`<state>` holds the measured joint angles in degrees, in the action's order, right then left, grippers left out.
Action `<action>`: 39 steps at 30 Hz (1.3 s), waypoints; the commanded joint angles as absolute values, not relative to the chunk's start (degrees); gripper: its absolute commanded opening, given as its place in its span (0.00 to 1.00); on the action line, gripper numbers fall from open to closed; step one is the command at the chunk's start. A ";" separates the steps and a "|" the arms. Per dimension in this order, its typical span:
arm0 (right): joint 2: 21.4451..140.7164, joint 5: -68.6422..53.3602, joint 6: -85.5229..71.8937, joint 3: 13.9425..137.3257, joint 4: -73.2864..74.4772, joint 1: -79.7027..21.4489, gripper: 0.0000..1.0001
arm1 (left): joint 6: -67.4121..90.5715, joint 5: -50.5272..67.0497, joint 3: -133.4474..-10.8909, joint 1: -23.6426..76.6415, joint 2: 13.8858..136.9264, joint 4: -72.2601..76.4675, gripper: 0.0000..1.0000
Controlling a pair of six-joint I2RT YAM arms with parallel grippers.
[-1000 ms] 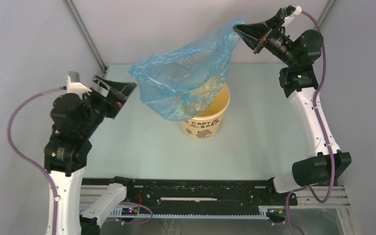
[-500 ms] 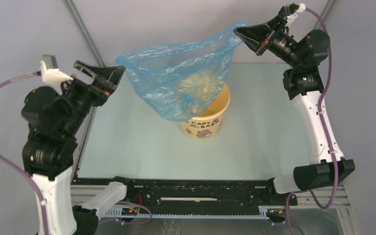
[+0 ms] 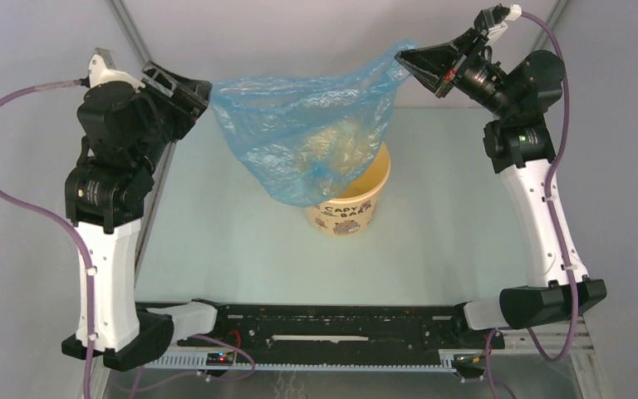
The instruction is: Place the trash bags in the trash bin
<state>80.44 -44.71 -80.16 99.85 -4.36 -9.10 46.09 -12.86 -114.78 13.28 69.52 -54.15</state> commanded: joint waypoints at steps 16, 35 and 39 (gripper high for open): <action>76.82 -44.26 -76.61 101.89 -1.82 -9.34 0.00 | 43.71 -4.01 -117.43 13.56 74.97 -46.27 0.40; 71.40 -47.18 -73.78 98.43 3.96 -1.25 0.00 | 53.77 15.36 -121.94 19.51 81.90 -25.73 0.00; 69.73 -47.65 -70.17 98.49 8.37 1.09 0.00 | 56.17 15.93 -117.29 21.42 82.25 -21.84 0.00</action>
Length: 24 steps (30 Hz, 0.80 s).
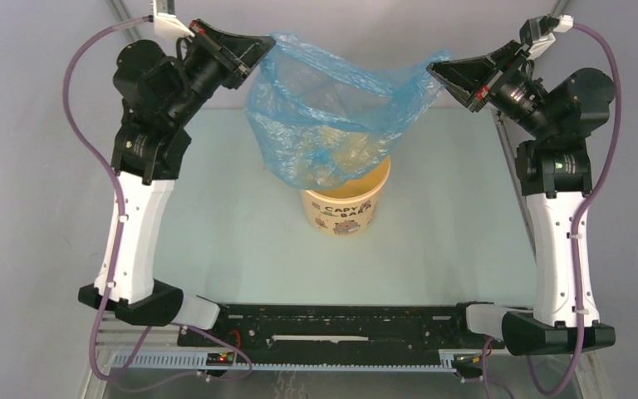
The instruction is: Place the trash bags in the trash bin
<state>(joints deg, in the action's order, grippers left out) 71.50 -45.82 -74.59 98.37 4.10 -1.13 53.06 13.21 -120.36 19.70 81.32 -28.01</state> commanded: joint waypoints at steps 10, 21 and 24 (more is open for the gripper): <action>67.76 -46.70 -62.20 99.24 17.56 2.53 0.00 | 57.18 16.50 -113.52 25.92 84.16 -18.29 0.00; 68.27 -42.79 -59.22 92.72 17.62 -8.02 0.00 | 58.96 16.55 -85.61 17.85 67.95 -13.44 0.00; 69.78 -41.53 -58.40 92.94 17.52 -13.03 0.00 | 57.48 15.93 -80.36 15.70 63.64 -14.40 0.00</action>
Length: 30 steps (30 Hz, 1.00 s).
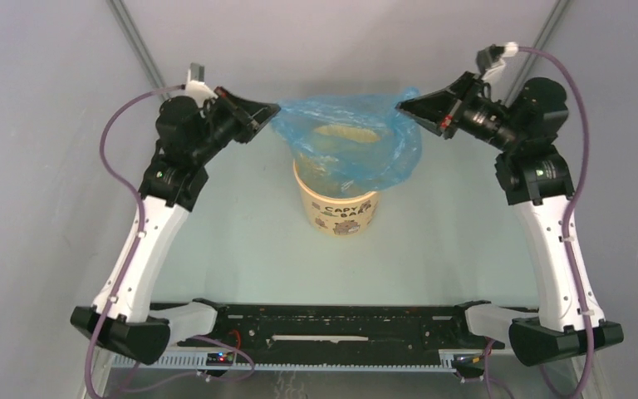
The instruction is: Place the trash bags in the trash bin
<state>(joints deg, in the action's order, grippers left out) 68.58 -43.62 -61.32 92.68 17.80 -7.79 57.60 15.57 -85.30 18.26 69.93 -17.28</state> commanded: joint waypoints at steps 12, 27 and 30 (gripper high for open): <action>69.44 -45.68 -42.87 94.21 40.63 -1.15 0.04 | 58.09 17.76 -80.89 15.03 64.18 -13.49 0.00; 67.22 -40.78 -26.26 103.46 64.11 1.84 0.58 | 59.42 21.26 -80.73 15.12 64.47 -12.29 0.00; 67.12 -43.96 -28.87 101.34 61.29 0.75 0.62 | 59.31 21.51 -80.21 15.12 64.01 -12.58 0.00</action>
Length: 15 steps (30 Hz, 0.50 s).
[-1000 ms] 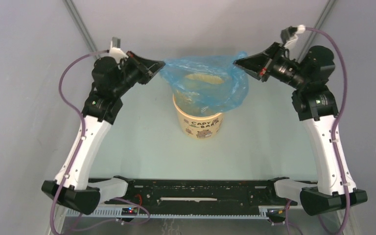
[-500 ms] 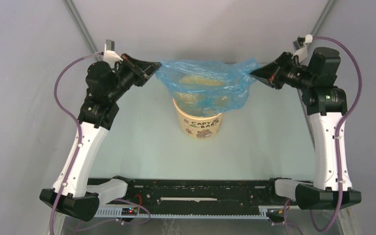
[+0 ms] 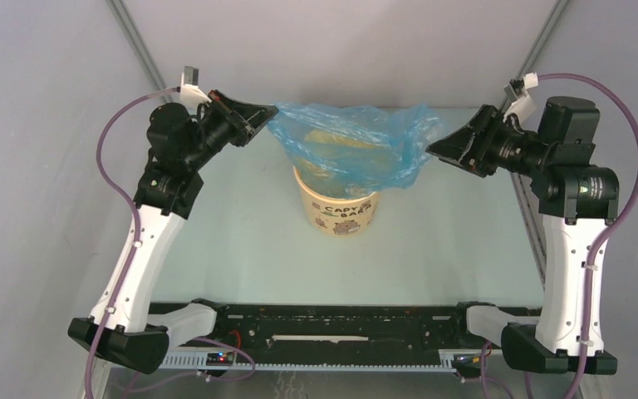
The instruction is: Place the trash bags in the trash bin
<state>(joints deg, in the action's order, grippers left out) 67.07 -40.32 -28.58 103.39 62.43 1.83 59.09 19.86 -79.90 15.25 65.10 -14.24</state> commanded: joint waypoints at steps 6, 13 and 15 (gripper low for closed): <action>69.07 -36.00 -26.75 111.07 66.71 -3.73 0.72 | 58.10 20.92 -80.64 15.12 63.41 -13.79 0.00; 75.39 -24.82 -23.21 134.20 76.20 -6.70 0.78 | 58.36 22.11 -79.43 15.12 62.80 -13.56 0.00; 76.52 -21.14 -23.50 135.92 73.02 -12.30 0.78 | 58.44 22.56 -79.35 15.12 62.74 -13.50 0.00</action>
<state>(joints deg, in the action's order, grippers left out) 74.91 -28.38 -25.41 131.57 72.90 -5.91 58.94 20.23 -79.88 15.25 64.60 -14.31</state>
